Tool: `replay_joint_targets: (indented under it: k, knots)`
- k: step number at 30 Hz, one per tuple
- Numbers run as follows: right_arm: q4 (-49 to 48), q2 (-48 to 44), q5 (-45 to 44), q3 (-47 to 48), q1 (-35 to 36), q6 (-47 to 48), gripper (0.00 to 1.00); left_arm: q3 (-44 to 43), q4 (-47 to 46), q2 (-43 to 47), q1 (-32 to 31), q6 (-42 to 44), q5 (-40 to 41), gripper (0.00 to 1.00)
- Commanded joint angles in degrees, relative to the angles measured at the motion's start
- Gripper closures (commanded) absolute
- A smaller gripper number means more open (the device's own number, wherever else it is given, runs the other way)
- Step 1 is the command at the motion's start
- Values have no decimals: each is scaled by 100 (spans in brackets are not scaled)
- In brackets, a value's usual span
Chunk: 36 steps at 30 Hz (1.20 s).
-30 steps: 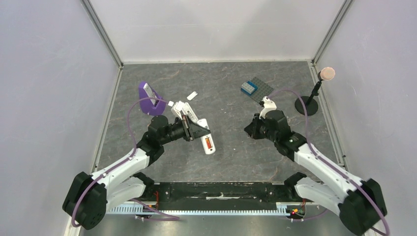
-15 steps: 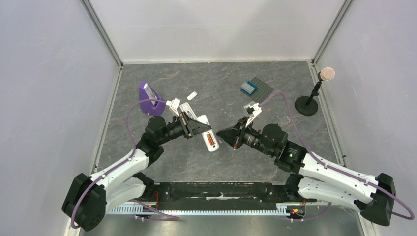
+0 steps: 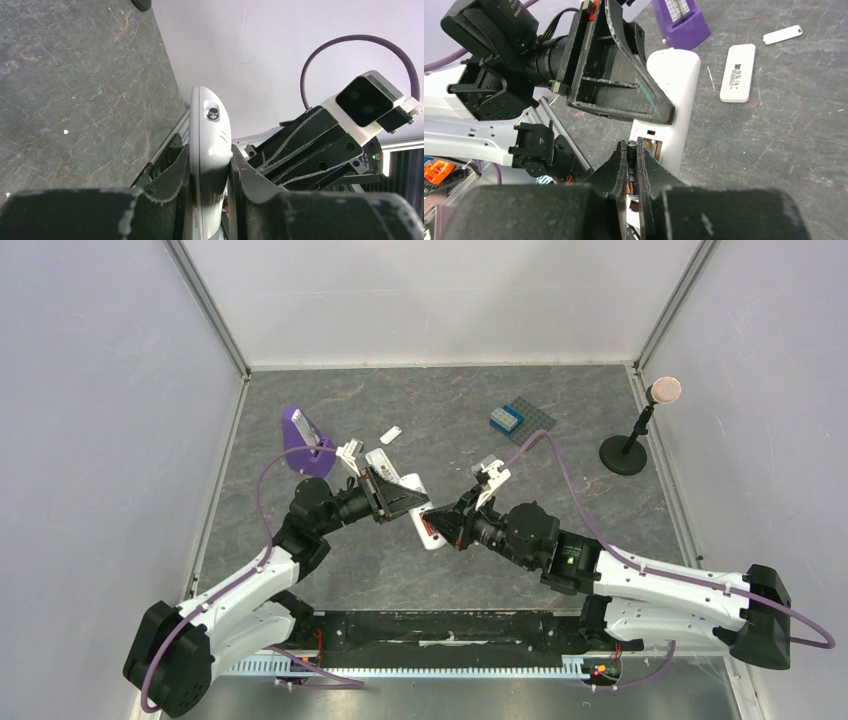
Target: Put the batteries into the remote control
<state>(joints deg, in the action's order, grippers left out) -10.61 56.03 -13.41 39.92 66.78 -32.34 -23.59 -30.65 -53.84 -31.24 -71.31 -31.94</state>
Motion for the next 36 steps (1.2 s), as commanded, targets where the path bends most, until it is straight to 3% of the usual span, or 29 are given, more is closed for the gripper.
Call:
replay_joint_targets:
  k: [1,18,36]
  knots:
    - [-443,27,-440,261,54,273,100,-40,-401,80,22,-361,-262,98]
    - [-405,135,-468,68,142,465,100,172,-867,-6,22,-1084,17,98]
    - [472,-47,-254,7,151,151,100,138,-832,24,22,-1034,188,98]
